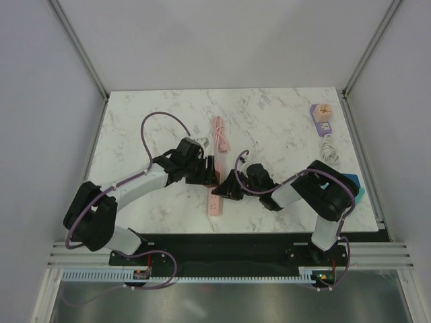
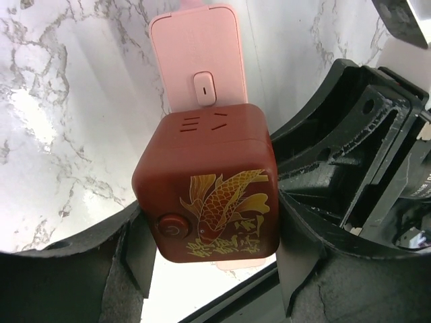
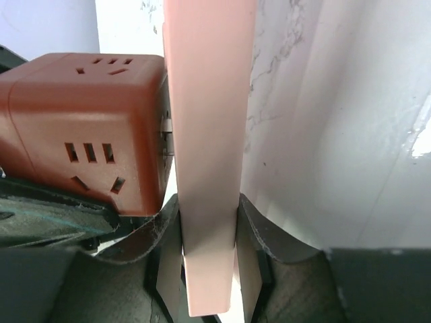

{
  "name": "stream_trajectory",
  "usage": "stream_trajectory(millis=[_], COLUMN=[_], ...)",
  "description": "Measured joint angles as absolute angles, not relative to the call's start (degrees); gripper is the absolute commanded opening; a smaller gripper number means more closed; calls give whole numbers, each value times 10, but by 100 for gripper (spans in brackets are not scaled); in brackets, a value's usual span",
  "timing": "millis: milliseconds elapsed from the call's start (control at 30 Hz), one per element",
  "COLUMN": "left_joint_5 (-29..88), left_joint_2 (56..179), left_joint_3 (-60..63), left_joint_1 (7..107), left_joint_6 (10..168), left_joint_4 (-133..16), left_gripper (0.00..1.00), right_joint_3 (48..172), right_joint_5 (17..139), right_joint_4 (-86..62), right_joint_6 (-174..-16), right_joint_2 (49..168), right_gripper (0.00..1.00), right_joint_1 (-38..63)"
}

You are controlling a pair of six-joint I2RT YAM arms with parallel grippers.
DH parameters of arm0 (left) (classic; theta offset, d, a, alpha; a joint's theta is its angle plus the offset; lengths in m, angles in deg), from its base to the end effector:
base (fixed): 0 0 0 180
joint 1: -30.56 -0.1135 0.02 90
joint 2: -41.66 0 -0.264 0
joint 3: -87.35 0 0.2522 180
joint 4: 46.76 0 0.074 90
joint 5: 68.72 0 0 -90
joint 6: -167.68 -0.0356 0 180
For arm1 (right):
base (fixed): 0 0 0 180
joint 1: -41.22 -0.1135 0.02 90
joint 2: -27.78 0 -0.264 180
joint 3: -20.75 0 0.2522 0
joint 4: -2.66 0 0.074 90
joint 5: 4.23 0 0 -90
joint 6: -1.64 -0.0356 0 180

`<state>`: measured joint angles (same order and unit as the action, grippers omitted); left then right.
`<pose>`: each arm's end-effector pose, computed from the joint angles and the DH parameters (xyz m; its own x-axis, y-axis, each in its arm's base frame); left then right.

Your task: Pull the plug off the socket

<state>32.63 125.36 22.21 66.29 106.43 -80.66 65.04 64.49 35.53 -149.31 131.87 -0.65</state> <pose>0.2366 -0.1788 0.2093 -0.8865 0.0568 -0.4591 0.2777 0.8591 -0.4299 0.2198 0.2143 0.1030 -0.9181 0.2710 -0.2892 -0.1242 0.4963 0.8592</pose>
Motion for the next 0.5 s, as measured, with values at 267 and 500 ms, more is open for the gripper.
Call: stream_trajectory(millis=[267, 500], left_joint_5=[200, 268], left_joint_2=[1187, 1161], left_joint_3=[227, 223], left_joint_1=[749, 728], left_joint_6=[1053, 1064], left_joint_4=[-821, -825], left_gripper=[2, 2], right_joint_3=[657, 657], right_joint_5=[687, 714], right_joint_4=[315, 293], right_joint_6=[-1526, -1529], right_joint_2=[1313, 1299], right_gripper=[0, 0], right_joint_1=[-11, -11])
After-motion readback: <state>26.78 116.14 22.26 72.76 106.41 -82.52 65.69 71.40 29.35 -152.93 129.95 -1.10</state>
